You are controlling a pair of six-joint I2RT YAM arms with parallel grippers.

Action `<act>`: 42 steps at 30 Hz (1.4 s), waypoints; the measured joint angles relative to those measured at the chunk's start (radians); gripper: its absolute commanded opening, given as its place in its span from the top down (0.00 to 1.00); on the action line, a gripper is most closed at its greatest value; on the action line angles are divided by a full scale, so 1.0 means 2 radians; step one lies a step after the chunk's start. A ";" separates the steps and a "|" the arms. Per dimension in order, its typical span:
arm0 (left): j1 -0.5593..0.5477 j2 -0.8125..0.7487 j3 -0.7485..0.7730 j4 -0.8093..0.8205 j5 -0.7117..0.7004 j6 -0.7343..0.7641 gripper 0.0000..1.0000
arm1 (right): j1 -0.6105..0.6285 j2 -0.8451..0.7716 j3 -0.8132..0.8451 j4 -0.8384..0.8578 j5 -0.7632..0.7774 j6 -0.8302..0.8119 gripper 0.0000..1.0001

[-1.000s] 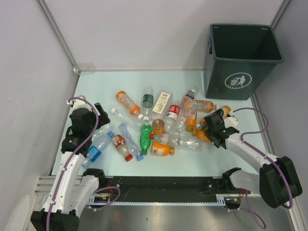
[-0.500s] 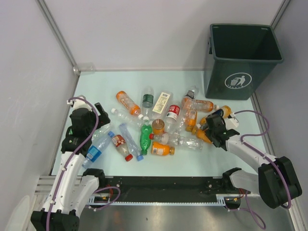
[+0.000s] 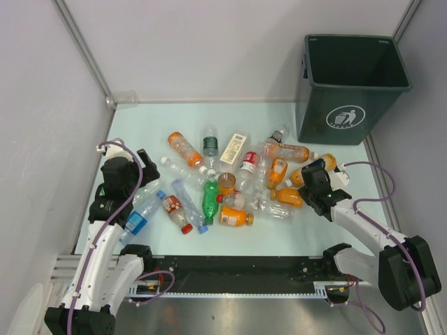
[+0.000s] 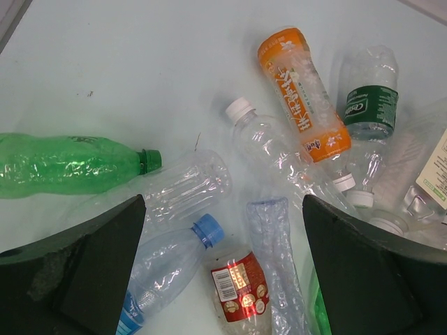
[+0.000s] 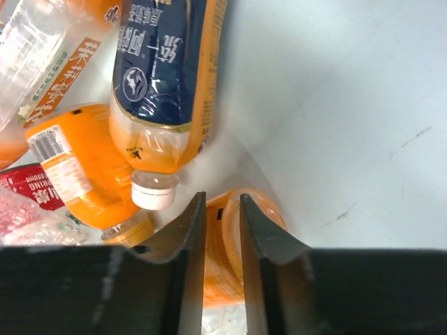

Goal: Put the plastic bottles in the bin
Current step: Pick up the plastic bottle at the center of the board.

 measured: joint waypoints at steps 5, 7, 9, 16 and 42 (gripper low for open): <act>0.000 0.000 0.000 0.000 0.000 0.000 0.00 | -0.002 -0.021 -0.004 -0.016 -0.004 -0.008 0.81; 0.000 0.000 0.000 0.000 0.000 0.000 0.00 | -0.002 -0.031 -0.006 -0.024 -0.006 -0.012 0.75; 0.000 0.000 0.000 0.000 0.000 0.000 0.00 | -0.002 -0.041 -0.006 -0.032 -0.008 -0.019 0.50; 0.000 0.000 0.000 -0.001 0.000 0.000 0.00 | 0.006 -0.083 0.008 -0.107 0.003 -0.048 0.07; 0.000 0.001 0.000 -0.001 0.000 0.000 0.00 | 0.111 0.058 0.061 -0.082 0.030 0.091 0.01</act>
